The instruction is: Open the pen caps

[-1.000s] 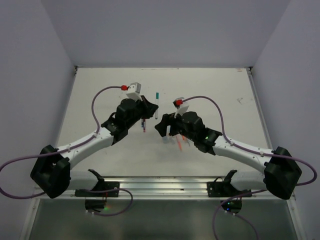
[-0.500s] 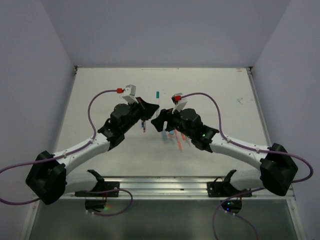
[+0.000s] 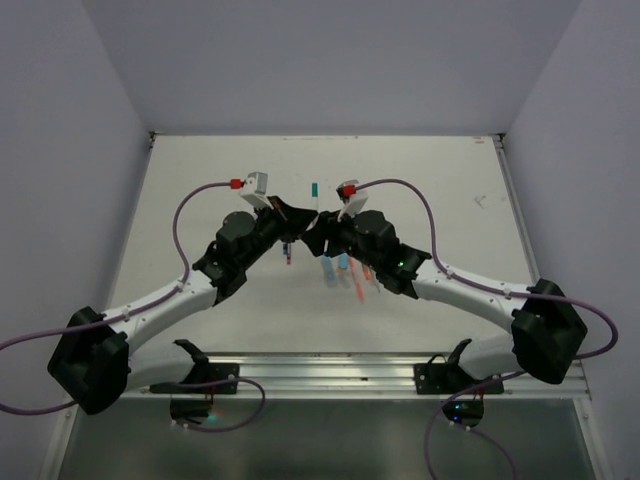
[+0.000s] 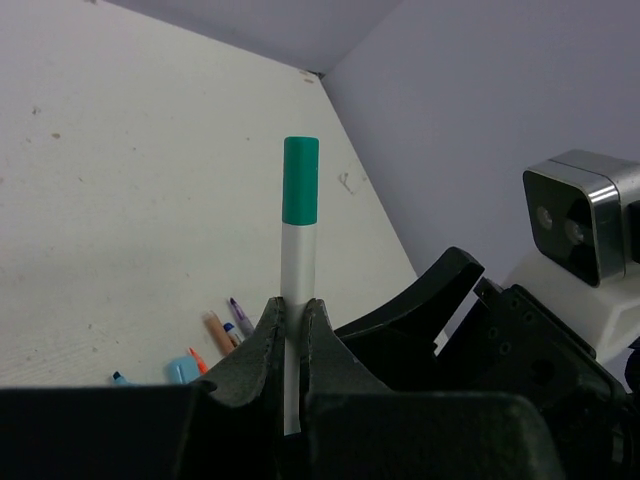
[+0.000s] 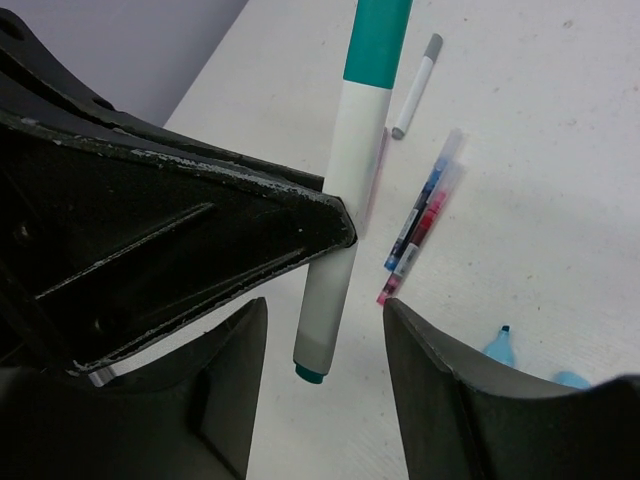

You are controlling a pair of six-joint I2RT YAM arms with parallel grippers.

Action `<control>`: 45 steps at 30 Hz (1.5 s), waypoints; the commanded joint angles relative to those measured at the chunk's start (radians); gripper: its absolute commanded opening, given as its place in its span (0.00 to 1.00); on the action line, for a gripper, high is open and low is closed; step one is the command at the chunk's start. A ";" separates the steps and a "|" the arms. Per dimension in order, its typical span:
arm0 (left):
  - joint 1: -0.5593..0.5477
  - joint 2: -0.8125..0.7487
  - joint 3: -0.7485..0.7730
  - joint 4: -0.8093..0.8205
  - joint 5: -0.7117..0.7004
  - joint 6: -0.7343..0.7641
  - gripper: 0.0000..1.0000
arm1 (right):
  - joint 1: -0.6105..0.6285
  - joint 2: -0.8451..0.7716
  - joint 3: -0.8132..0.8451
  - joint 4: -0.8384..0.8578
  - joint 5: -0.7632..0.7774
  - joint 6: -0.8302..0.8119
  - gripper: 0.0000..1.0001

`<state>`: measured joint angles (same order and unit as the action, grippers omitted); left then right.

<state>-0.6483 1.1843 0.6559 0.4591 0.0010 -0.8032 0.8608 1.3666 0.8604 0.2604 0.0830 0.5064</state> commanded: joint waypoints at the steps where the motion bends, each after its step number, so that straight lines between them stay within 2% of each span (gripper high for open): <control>1: 0.002 -0.022 -0.013 0.066 0.022 -0.010 0.00 | -0.006 0.002 0.045 0.037 -0.003 -0.009 0.51; 11: 0.001 -0.032 -0.059 0.093 0.034 -0.024 0.00 | -0.006 0.008 0.051 0.030 0.011 -0.032 0.36; 14: 0.002 -0.037 -0.058 0.096 0.033 -0.025 0.00 | -0.006 0.009 0.046 0.023 0.011 -0.034 0.26; 18: 0.001 -0.035 -0.030 0.066 0.037 -0.011 0.02 | -0.006 0.011 0.032 0.008 0.008 -0.051 0.07; 19: 0.001 -0.035 -0.024 0.058 0.034 -0.007 0.06 | -0.006 0.009 0.028 0.004 0.006 -0.055 0.04; 20: 0.002 -0.035 -0.010 0.052 0.034 -0.005 0.17 | -0.005 0.008 0.025 -0.010 0.004 -0.065 0.01; 22: 0.006 -0.037 0.002 0.032 0.033 0.007 0.31 | -0.006 0.005 0.017 -0.026 0.000 -0.075 0.00; 23: 0.007 -0.037 0.011 0.021 0.033 0.010 0.43 | -0.006 0.003 0.017 -0.045 -0.003 -0.081 0.00; 26: 0.032 -0.040 0.042 -0.014 0.042 0.022 0.59 | -0.006 -0.003 -0.001 -0.070 -0.023 -0.107 0.00; 28: 0.056 -0.040 0.053 -0.019 0.048 0.030 0.64 | -0.005 -0.008 -0.009 -0.075 -0.055 -0.118 0.00; 36: 0.142 0.009 0.070 0.003 0.120 0.030 0.65 | -0.005 -0.038 -0.018 -0.095 -0.140 -0.154 0.00; 45: 0.142 0.067 0.059 0.059 0.203 0.002 0.49 | -0.005 -0.034 -0.008 -0.076 -0.184 -0.151 0.00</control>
<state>-0.5106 1.2427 0.6918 0.4557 0.1555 -0.7948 0.8555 1.3563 0.8467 0.1642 -0.0589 0.3729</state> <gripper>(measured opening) 0.504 0.189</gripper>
